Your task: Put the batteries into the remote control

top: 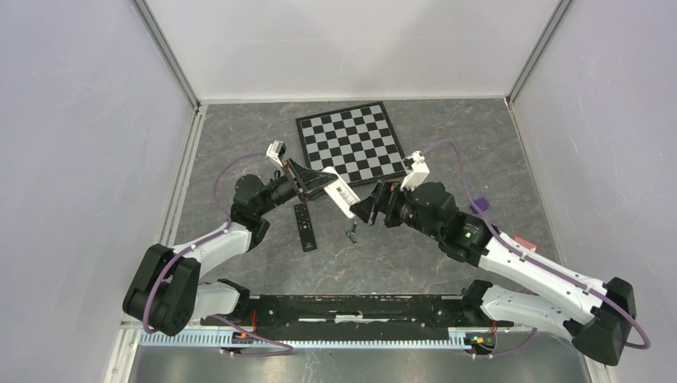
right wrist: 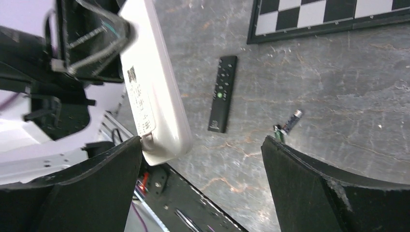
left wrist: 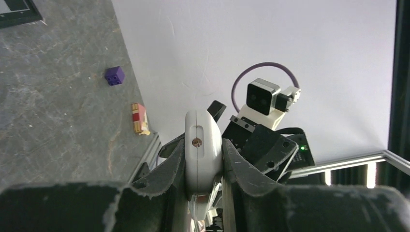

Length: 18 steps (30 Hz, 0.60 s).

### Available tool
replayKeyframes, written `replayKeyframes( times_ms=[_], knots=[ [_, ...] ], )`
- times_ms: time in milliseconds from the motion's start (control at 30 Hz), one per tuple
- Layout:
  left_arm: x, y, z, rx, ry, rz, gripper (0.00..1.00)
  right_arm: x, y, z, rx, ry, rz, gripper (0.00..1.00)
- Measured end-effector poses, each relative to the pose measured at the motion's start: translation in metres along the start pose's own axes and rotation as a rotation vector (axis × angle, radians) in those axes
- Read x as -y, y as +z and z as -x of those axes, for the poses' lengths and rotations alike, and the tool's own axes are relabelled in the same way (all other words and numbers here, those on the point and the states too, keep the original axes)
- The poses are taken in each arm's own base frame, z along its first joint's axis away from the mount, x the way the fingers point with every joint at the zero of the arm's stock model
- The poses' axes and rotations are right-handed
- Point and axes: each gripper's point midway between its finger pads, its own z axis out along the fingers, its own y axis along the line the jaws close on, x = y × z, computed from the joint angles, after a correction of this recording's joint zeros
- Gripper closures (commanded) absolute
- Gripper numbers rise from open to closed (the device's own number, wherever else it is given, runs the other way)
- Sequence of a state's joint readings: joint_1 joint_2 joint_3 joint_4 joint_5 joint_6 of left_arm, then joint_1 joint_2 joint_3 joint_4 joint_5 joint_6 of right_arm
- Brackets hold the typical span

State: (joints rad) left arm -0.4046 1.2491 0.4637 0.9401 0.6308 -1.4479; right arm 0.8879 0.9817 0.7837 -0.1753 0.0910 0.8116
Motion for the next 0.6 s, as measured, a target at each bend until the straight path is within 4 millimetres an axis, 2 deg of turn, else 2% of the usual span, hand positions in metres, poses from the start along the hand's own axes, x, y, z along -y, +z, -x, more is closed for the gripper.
replayKeyframes(
  times_ms=[200, 433, 533, 600],
  knots=[
    [0.009, 0.000, 0.000, -0.001, -0.027, -0.026, 0.98, -0.021, -0.008, 0.024, 0.107, 0.084, 0.094, 0.02],
    [0.012, 0.000, 0.000, -0.002, -0.023, -0.039, 0.98, -0.032, -0.007, 0.032, 0.132, 0.106, 0.143, 0.02],
    [0.014, -0.001, -0.001, -0.011, -0.016, -0.049, 0.98, -0.031, 0.002, 0.027, 0.111, 0.106, 0.137, 0.12],
    [0.016, -0.002, -0.004, -0.025, -0.010, -0.057, 0.98, -0.027, 0.011, 0.020, 0.085, 0.104, 0.124, 0.27]
  ],
)
